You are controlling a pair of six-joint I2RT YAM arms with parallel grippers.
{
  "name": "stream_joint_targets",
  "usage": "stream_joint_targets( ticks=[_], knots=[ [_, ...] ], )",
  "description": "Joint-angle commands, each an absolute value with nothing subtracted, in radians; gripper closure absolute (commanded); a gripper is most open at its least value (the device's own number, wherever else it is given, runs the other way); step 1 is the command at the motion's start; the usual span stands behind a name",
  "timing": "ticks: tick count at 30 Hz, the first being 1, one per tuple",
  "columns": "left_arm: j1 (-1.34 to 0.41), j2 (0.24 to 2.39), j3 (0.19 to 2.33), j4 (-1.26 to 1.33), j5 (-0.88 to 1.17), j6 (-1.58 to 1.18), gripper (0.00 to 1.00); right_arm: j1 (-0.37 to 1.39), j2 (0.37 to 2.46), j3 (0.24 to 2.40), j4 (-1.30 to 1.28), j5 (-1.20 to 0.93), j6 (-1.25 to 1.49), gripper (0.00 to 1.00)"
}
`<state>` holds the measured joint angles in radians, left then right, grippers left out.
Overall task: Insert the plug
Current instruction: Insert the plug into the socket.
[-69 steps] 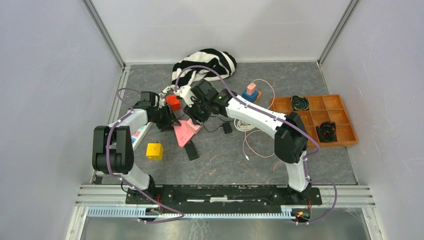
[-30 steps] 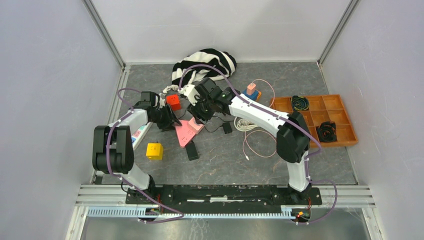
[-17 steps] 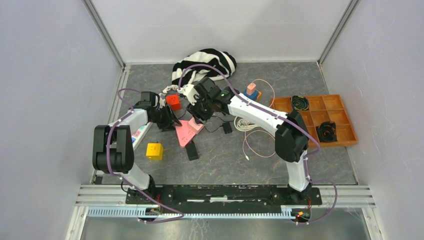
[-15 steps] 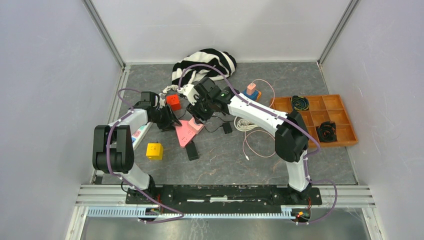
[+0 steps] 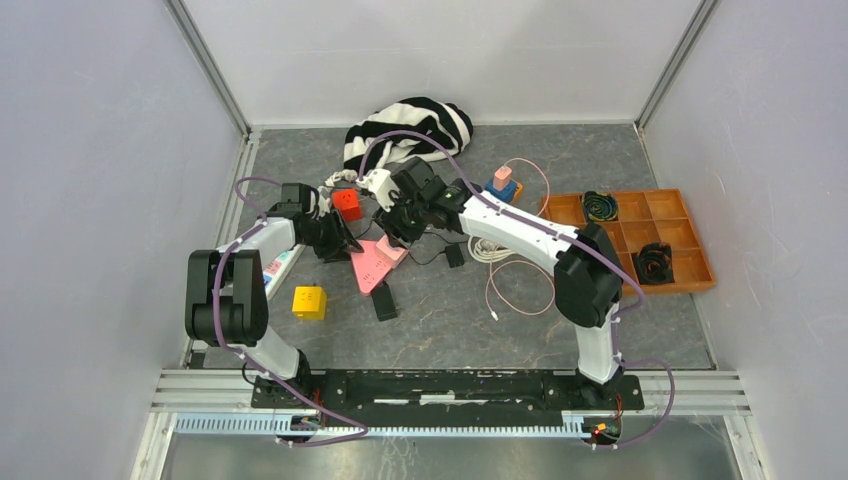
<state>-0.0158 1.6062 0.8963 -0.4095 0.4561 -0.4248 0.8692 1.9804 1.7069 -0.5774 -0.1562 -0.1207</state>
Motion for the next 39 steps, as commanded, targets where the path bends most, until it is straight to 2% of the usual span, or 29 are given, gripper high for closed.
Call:
stream_joint_targets(
  ticks=[1, 7, 14, 19, 28, 31, 36, 39],
  knots=[
    [-0.028, 1.626, 0.899, -0.373, 0.518, -0.408, 0.53, 0.884, 2.076, 1.603, -0.611, -0.116, -0.140, 0.74],
    [-0.028, 1.630, 0.901, -0.373, 0.515, -0.408, 0.53, 0.890, 2.033, 1.489, -0.548, -0.100, -0.114, 0.75],
    [-0.029, 1.637, 0.901, -0.373, 0.517, -0.410, 0.53, 0.894, 2.065, 1.486, -0.538, -0.119, -0.130, 0.75],
    [-0.038, 1.639, 0.901, -0.373, 0.515, -0.413, 0.53, 0.894, 2.113, 1.576, -0.603, -0.106, -0.147, 0.76],
    [-0.039, 1.632, 0.894, -0.374, 0.505, -0.416, 0.54, 0.892, 2.064, 1.412, -0.481, -0.137, -0.124, 0.75],
    [-0.037, 1.625, 0.905, -0.376, 0.500, -0.419, 0.54, 0.886, 2.068, 1.476, -0.509, -0.128, -0.126, 0.64],
    [-0.038, 1.617, 0.957, -0.387, 0.494, -0.434, 0.51, 0.876, 2.077, 1.743, -0.634, -0.040, -0.145, 0.41],
    [-0.038, 1.613, 0.950, -0.362, 0.503, -0.464, 0.50, 0.861, 2.072, 1.901, -0.699, -0.021, -0.139, 0.35]
  ],
)
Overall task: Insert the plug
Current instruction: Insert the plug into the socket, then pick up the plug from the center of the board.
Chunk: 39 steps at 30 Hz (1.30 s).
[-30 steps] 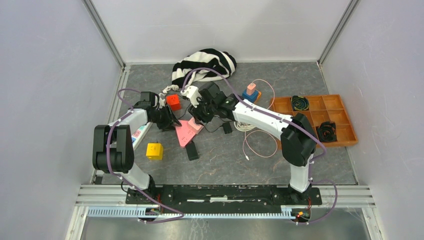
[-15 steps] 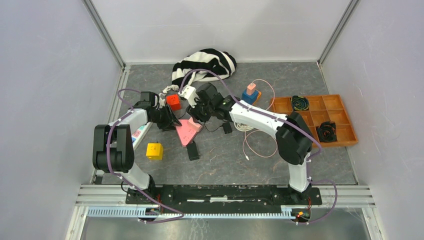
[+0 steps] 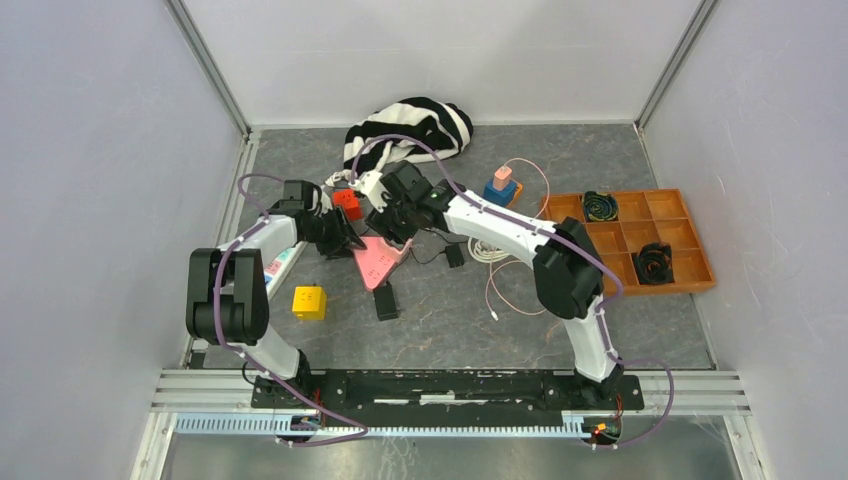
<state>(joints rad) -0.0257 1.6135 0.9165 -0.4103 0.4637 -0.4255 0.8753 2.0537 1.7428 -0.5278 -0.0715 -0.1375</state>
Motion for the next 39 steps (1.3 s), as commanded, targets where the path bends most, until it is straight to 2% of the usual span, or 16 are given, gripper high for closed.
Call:
stream_joint_targets(
  ticks=[1, 6, 10, 12, 14, 19, 20, 21, 24, 29, 39],
  knots=[
    [-0.038, 1.614, 0.945, -0.351, 0.508, -0.473, 0.50, 0.855, 2.064, 1.934, -0.705, -0.018, -0.137, 0.32],
    [-0.038, 1.622, 0.940, -0.324, 0.531, -0.494, 0.50, 0.833, 1.937, 1.863, -0.616, -0.041, -0.127, 0.15],
    [-0.038, 1.595, 0.983, -0.369, 0.488, -0.480, 0.42, 0.831, 1.817, 1.707, -0.516, -0.058, -0.101, 0.02],
    [-0.038, 1.561, 1.002, -0.384, 0.467, -0.477, 0.37, 0.831, 1.757, 1.611, -0.460, -0.057, -0.064, 0.02],
    [-0.038, 1.518, 1.007, -0.395, 0.439, -0.477, 0.28, 0.833, 1.689, 1.495, -0.375, -0.055, -0.019, 0.02],
    [-0.038, 1.409, 0.985, -0.419, 0.385, -0.472, 0.17, 0.883, 1.503, 1.198, -0.136, 0.024, 0.106, 0.02],
    [-0.038, 1.386, 0.973, -0.423, 0.373, -0.472, 0.04, 0.900, 1.474, 1.138, -0.093, 0.057, 0.130, 0.02],
    [-0.038, 1.360, 0.959, -0.425, 0.361, -0.472, 0.01, 0.922, 1.454, 1.090, -0.050, 0.077, 0.146, 0.02],
    [-0.038, 1.277, 0.908, -0.432, 0.307, -0.478, 0.00, 0.987, 1.417, 0.987, 0.045, 0.140, 0.194, 0.02],
    [-0.030, 1.144, 0.836, -0.449, 0.183, -0.505, 0.00, 1.091, 1.466, 0.898, 0.152, 0.229, 0.301, 0.11],
    [-0.010, 1.113, 0.721, -0.400, 0.203, -0.513, 0.00, 1.195, 1.707, 0.987, 0.200, 0.406, 0.491, 0.10]
  ],
)
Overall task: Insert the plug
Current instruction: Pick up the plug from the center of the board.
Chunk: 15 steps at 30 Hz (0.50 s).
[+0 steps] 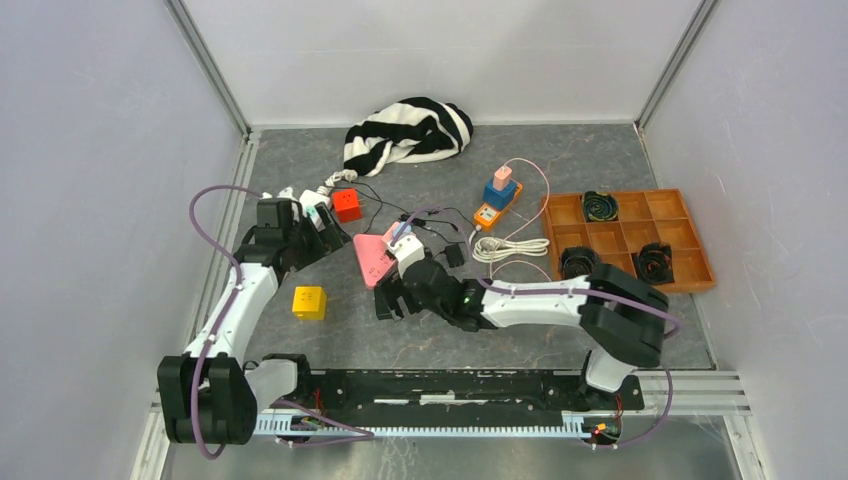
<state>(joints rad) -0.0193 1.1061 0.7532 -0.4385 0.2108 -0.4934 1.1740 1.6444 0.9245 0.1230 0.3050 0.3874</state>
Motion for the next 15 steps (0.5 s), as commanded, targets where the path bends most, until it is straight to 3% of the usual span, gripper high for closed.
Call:
stream_joint_targets(
  ticks=[1, 11, 15],
  knots=[
    [-0.007, 1.119, 0.716, -0.394, 0.221, -0.511, 0.00, 1.198, 1.724, 0.991, 0.209, 0.410, 0.501, 0.10],
    [-0.002, 1.098, 0.699, -0.360, 0.311, -0.502, 0.00, 1.201, 1.875, 1.048, 0.168, 0.449, 0.593, 0.08],
    [-0.002, 1.083, 0.688, -0.334, 0.349, -0.503, 0.00, 1.200, 1.910, 1.054, 0.178, 0.430, 0.607, 0.14]
  ],
)
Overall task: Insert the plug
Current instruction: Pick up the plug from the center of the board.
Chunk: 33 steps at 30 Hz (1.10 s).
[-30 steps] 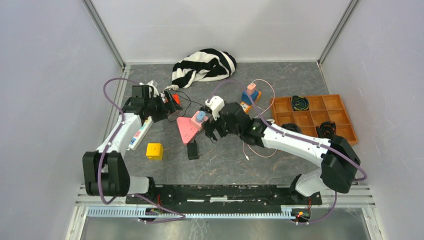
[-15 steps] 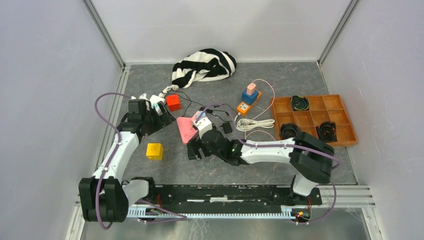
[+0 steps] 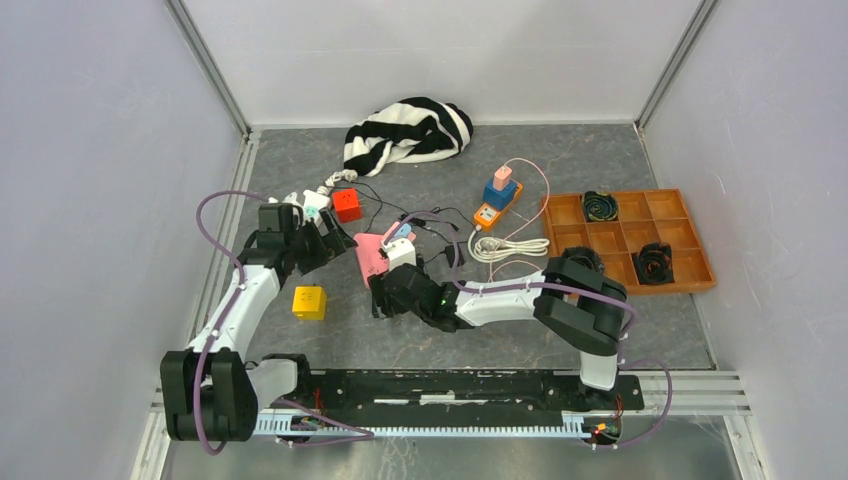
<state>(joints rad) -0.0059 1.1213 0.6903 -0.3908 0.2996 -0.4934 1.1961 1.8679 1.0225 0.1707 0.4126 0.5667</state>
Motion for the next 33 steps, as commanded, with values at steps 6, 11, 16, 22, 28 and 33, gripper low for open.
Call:
stream_joint_targets(
  ticks=[6, 11, 16, 22, 28, 33],
  knots=[
    [-0.002, 1.065, 0.680, -0.349, 0.353, -0.494, 0.00, 1.199, 1.910, 1.050, 0.168, 0.447, 0.602, 0.30],
    [-0.002, 1.027, 0.650, -0.312, 0.402, -0.508, 0.00, 1.199, 1.874, 0.999, 0.178, 0.448, 0.609, 0.39],
    [-0.002, 1.066, 0.646, -0.291, 0.514, -0.532, 0.00, 1.198, 1.826, 0.939, 0.221, 0.434, 0.632, 0.42],
    [-0.002, 1.049, 0.638, -0.319, 0.420, -0.555, 0.00, 1.198, 1.809, 0.976, 0.233, 0.415, 0.688, 0.33],
    [-0.002, 1.015, 0.651, -0.341, 0.341, -0.555, 0.00, 1.199, 1.871, 1.071, 0.173, 0.415, 0.642, 0.26],
    [-0.002, 1.029, 0.650, -0.347, 0.334, -0.562, 0.00, 1.200, 1.935, 1.121, 0.139, 0.400, 0.636, 0.23]
  ],
)
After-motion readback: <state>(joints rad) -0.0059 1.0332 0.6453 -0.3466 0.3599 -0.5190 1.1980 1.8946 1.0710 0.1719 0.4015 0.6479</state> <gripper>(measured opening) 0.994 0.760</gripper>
